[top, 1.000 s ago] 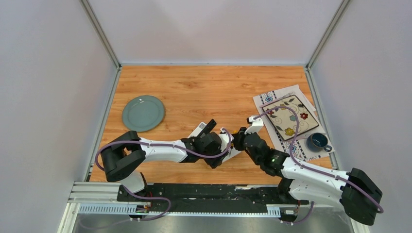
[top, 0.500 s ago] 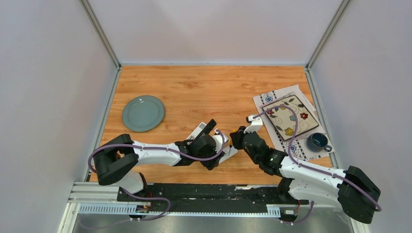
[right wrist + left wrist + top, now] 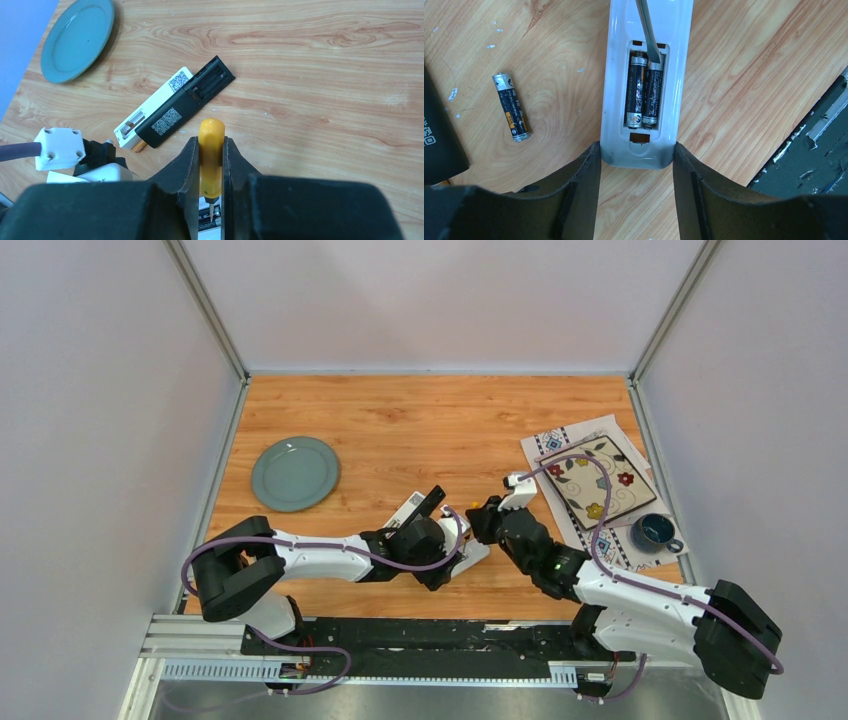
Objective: Unload the batteries from the remote control
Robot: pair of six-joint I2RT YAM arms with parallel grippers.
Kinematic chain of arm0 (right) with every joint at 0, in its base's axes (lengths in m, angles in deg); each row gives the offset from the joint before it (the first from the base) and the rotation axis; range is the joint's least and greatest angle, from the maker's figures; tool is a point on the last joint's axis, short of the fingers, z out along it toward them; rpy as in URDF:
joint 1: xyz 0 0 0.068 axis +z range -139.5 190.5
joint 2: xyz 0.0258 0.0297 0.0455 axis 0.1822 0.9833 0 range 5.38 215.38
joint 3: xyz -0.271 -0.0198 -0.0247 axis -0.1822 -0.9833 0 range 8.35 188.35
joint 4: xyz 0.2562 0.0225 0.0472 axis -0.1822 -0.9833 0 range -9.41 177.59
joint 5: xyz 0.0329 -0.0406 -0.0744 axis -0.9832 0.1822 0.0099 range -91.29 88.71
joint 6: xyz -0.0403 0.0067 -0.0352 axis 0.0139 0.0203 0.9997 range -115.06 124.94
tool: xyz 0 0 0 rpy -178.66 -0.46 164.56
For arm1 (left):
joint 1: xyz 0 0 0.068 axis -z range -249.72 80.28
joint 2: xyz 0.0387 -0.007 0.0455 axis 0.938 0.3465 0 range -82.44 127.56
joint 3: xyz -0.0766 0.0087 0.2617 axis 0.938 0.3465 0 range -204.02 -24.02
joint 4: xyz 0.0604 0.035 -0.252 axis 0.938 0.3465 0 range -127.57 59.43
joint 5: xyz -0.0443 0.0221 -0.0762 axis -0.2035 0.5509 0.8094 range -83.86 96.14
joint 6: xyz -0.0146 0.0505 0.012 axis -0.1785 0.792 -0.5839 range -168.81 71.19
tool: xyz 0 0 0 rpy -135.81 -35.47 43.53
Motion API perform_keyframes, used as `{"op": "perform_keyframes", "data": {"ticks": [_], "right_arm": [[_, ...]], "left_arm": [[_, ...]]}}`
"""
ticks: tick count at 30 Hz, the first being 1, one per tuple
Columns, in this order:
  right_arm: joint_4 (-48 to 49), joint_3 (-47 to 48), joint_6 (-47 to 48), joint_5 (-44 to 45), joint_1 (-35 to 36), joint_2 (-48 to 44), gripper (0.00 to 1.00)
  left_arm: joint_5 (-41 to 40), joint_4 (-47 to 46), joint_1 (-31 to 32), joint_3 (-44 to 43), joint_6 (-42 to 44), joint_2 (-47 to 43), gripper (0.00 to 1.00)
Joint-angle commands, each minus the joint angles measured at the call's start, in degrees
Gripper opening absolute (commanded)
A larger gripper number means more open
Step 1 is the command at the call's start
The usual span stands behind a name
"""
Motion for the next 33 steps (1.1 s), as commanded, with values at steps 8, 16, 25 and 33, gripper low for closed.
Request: {"op": "perform_keyframes", "data": {"ticks": [8, 16, 25, 33], "right_arm": [[4.84, 3.89, 1.53, 1.46, -0.54, 5.85, 0.0], [3.35, 5.65, 4.33, 4.01, -0.54, 9.2, 0.0], [2.82, 4.68, 6.54, 3.75, -0.45, 6.38, 0.0], [4.48, 3.54, 5.84, -0.82, -0.37, 9.63, 0.0]], "left_arm": [[0.84, -1.57, 0.2, -0.61, -0.24, -0.89, 0.0], [0.85, -1.13, 0.2, -0.79, -0.24, -0.63, 0.0], [0.67, -1.13, 0.11, -0.79, -0.42, -0.36, 0.0], [1.02, -1.04, 0.2, -1.41, -0.42, 0.6, 0.0]]}}
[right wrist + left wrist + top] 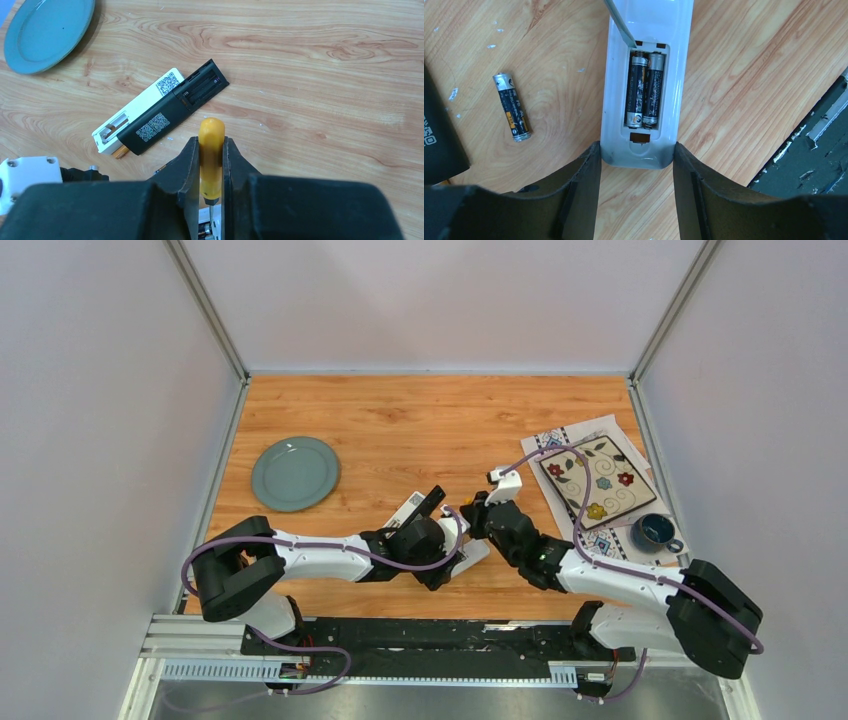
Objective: Unload the batteries from the remote control
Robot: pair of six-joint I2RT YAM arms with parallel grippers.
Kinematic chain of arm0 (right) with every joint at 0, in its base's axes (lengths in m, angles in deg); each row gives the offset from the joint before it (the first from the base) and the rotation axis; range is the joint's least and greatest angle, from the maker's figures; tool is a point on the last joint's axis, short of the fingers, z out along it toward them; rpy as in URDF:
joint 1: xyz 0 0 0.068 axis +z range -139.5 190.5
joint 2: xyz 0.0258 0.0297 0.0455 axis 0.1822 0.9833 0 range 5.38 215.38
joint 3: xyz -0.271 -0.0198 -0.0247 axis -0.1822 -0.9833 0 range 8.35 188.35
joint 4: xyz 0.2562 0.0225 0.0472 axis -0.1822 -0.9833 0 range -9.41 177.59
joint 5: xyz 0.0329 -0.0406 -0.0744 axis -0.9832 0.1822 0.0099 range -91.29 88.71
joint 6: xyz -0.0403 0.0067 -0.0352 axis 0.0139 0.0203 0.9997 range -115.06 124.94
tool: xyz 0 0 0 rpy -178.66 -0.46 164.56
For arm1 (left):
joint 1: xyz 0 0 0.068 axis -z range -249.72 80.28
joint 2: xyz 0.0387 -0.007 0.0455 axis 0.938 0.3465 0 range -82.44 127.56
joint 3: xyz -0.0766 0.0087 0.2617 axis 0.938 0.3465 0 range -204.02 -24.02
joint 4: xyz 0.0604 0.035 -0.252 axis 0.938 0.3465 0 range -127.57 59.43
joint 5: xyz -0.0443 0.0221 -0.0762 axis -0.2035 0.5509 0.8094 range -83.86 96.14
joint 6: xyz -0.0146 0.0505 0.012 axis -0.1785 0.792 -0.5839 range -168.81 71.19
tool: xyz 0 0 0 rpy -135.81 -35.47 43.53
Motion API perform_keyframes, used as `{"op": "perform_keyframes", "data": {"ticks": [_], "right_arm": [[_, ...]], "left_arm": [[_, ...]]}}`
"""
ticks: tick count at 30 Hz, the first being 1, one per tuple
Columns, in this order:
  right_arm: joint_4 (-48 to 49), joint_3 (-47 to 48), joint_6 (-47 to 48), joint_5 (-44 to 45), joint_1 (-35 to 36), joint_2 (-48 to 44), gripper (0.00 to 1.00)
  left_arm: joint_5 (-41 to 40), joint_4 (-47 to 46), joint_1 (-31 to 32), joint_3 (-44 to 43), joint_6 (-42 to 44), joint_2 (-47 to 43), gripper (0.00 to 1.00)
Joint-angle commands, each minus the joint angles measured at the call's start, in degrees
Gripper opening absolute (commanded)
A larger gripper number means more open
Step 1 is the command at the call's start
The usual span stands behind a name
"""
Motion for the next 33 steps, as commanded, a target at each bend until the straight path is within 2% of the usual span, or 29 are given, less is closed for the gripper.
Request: {"op": "perform_keyframes", "data": {"ticks": [1, 19, 26, 33], "right_arm": [[2.43, -0.31, 0.33, -1.52, -0.1, 1.35, 0.0], [0.24, -1.45, -0.73, -3.98, -0.02, -6.12, 0.0], [0.33, -1.8, -0.91, -3.28, -0.1, -3.49, 0.0], [-1.26, -0.31, -0.56, 2.6, -0.02, -1.03, 0.0]], "left_arm": [[1.0, -0.98, 0.26, -1.49, -0.37, 0.56, 0.0], [1.0, -1.15, 0.26, -1.32, -0.55, 0.74, 0.0], [1.17, -1.33, 0.26, -1.41, -0.55, 1.0, 0.0], [1.26, -1.33, 0.26, -1.23, -0.55, 0.91, 0.0]]}}
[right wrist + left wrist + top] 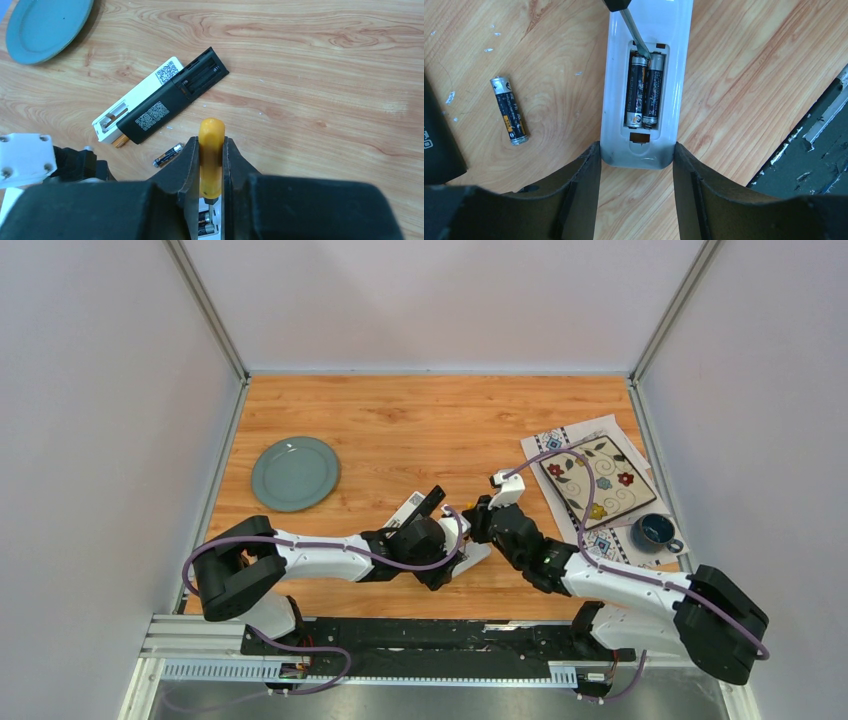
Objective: Unload the batteries from the remote control
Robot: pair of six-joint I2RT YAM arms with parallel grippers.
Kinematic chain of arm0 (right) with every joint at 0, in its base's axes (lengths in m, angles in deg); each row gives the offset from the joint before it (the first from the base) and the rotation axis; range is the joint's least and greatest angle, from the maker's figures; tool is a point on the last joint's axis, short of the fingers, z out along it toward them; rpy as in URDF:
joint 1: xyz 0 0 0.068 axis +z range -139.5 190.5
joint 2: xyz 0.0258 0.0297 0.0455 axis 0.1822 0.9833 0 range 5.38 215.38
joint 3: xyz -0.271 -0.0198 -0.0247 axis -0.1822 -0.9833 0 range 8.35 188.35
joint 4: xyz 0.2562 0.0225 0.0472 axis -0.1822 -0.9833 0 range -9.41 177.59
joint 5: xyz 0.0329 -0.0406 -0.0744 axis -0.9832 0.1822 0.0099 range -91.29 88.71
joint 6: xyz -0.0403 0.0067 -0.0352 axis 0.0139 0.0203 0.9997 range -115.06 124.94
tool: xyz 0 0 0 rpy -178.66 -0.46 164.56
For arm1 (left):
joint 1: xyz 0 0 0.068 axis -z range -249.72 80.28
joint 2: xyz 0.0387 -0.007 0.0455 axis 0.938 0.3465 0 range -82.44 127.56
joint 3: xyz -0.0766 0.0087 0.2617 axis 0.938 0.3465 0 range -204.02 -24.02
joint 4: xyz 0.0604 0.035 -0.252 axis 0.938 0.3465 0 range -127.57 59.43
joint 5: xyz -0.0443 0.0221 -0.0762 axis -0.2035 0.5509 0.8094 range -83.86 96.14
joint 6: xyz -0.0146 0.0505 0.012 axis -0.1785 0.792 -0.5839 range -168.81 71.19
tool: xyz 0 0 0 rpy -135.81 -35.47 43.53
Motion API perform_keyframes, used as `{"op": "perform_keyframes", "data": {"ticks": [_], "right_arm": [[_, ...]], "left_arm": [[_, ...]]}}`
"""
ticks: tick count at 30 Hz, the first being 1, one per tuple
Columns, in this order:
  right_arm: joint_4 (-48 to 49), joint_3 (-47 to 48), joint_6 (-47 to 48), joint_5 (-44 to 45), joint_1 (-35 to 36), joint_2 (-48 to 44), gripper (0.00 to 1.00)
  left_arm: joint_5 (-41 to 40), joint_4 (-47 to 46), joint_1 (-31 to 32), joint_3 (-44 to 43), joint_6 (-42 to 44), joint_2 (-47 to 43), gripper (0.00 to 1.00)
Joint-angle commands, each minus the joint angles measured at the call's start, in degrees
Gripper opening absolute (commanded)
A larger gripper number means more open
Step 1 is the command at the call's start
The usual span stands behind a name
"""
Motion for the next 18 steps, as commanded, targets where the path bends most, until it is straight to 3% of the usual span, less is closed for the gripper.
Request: {"op": "perform_keyframes", "data": {"ticks": [1, 10, 18], "right_arm": [[-0.23, 1.4, 0.25, 4.97, 0.01, 1.55, 0.0], [1.79, 0.52, -0.09, 2.95, 0.1, 3.66, 0.0], [5.74, -4.49, -8.7, -0.13, 0.01, 4.63, 0.0]], "left_arm": [[1.04, -0.89, 0.22, -1.1, -0.4, 0.61, 0.0], [1.13, -0.8, 0.22, -1.27, -0.4, 0.69, 0.0], [0.96, -0.8, 0.13, -1.19, -0.66, 0.7, 0.0]]}}
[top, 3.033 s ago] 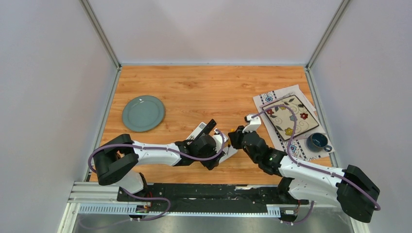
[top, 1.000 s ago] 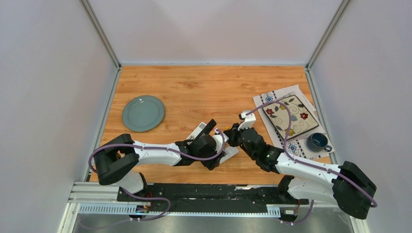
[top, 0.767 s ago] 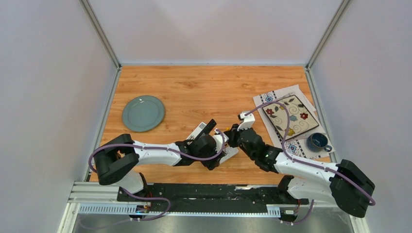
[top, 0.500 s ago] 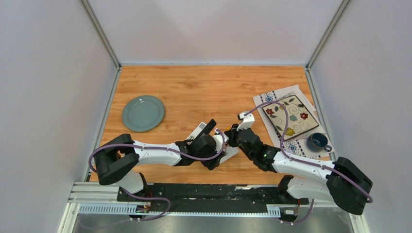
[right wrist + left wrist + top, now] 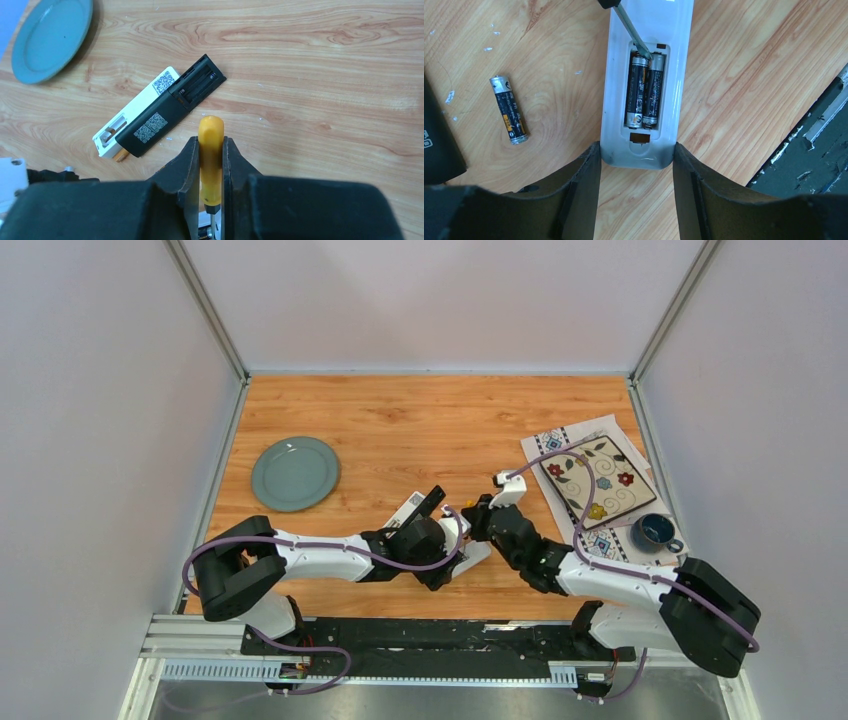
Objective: Unload the batteries from the remote control
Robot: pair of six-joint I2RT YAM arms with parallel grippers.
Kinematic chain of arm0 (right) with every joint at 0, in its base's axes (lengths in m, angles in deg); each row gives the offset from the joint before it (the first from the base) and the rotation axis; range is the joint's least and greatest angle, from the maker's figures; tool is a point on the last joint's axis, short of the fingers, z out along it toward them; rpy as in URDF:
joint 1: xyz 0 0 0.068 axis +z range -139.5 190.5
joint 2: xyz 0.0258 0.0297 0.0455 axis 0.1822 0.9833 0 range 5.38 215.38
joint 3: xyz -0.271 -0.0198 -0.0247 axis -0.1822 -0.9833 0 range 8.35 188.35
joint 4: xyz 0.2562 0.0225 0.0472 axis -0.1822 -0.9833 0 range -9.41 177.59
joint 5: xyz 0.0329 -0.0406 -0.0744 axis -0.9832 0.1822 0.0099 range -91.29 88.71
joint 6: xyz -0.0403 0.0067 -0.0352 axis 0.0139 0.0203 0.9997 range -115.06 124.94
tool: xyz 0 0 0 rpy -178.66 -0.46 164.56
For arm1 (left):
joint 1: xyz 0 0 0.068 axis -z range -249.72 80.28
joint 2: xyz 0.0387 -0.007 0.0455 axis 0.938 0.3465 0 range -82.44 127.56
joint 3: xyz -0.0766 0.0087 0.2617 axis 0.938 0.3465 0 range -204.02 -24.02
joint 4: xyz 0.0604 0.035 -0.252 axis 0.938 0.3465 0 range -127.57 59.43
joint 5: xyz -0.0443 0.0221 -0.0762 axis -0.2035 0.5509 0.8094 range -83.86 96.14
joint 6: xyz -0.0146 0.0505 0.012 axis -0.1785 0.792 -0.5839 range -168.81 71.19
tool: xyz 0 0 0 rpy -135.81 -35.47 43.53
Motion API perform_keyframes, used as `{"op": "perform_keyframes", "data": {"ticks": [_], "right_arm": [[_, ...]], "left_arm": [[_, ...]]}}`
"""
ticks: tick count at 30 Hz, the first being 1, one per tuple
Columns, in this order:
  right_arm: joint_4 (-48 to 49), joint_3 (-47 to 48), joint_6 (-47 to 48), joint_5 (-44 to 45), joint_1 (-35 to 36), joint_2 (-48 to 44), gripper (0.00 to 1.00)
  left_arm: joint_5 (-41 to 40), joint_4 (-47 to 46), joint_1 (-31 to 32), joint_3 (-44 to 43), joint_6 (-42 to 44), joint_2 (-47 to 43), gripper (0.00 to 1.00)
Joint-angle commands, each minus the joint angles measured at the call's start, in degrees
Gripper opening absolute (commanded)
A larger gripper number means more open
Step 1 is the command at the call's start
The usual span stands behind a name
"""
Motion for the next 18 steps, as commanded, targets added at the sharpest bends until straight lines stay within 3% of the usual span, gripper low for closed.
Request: {"op": "perform_keyframes", "data": {"ticks": [1, 18], "right_arm": [[1.35, -4.14, -8.15, -1.72, -0.08, 0.92, 0.0], [6.89, -9.16, -20.65, -10.58, -4.29, -4.53, 0.0]], "left_arm": [[0.85, -0.87, 0.22, -1.1, -0.77, 0.69, 0.0], [1.46, -1.84, 0.13, -0.66, -1.21, 0.96, 0.0]]}}
